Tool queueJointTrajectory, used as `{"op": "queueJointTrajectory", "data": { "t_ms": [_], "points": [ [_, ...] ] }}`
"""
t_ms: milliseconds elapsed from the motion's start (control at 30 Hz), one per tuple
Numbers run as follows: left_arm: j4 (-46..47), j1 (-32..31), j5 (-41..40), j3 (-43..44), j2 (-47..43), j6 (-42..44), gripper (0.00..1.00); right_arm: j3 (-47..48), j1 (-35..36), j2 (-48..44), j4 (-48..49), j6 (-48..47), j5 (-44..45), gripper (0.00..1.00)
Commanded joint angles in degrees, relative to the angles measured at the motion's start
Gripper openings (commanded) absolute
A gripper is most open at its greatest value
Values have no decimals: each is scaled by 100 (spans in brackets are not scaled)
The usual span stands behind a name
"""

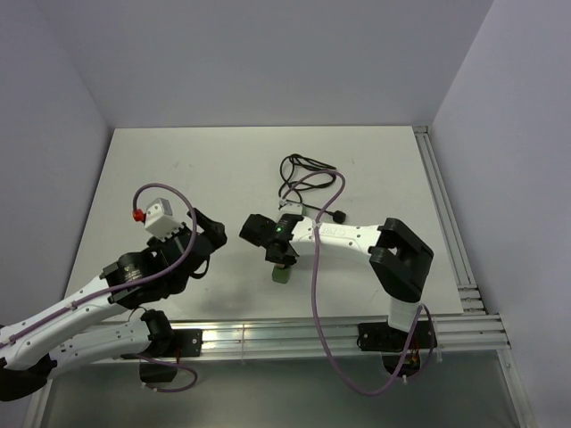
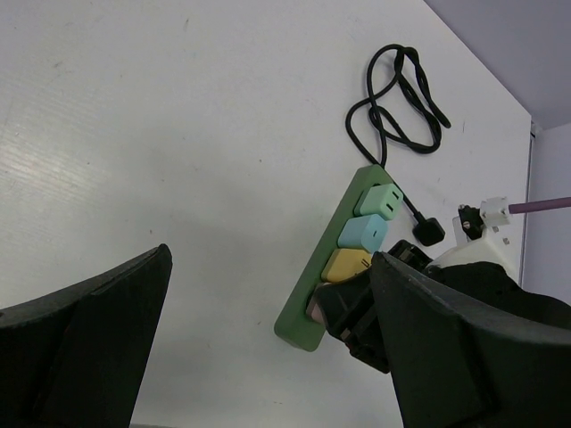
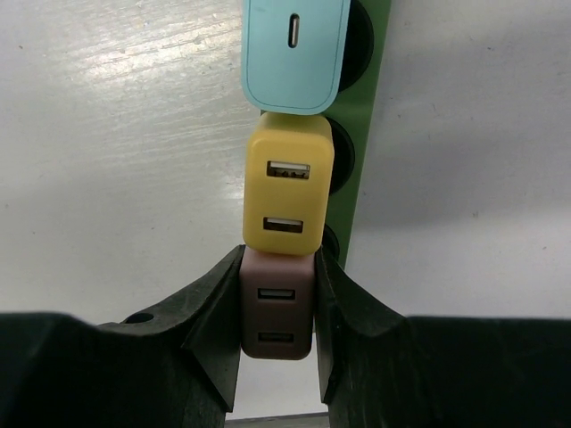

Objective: Insert the plug

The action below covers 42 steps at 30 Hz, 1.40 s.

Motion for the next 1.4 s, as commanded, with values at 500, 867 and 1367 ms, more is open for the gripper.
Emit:
{"op": "queueJointTrajectory", "data": {
  "t_ms": [500,867,1367],
  "points": [
    [-211,2,-51,190,-65,-265,99,-975,-22,1637,520,2,-777,0],
    [-352,2,-60,243,-118,-379,99,-157,154,2164,35,-42,-785,0],
    [-607,2,-69,234,-259,-573,98,-1282,251,1471,660,213,-558,0]
  ]
}}
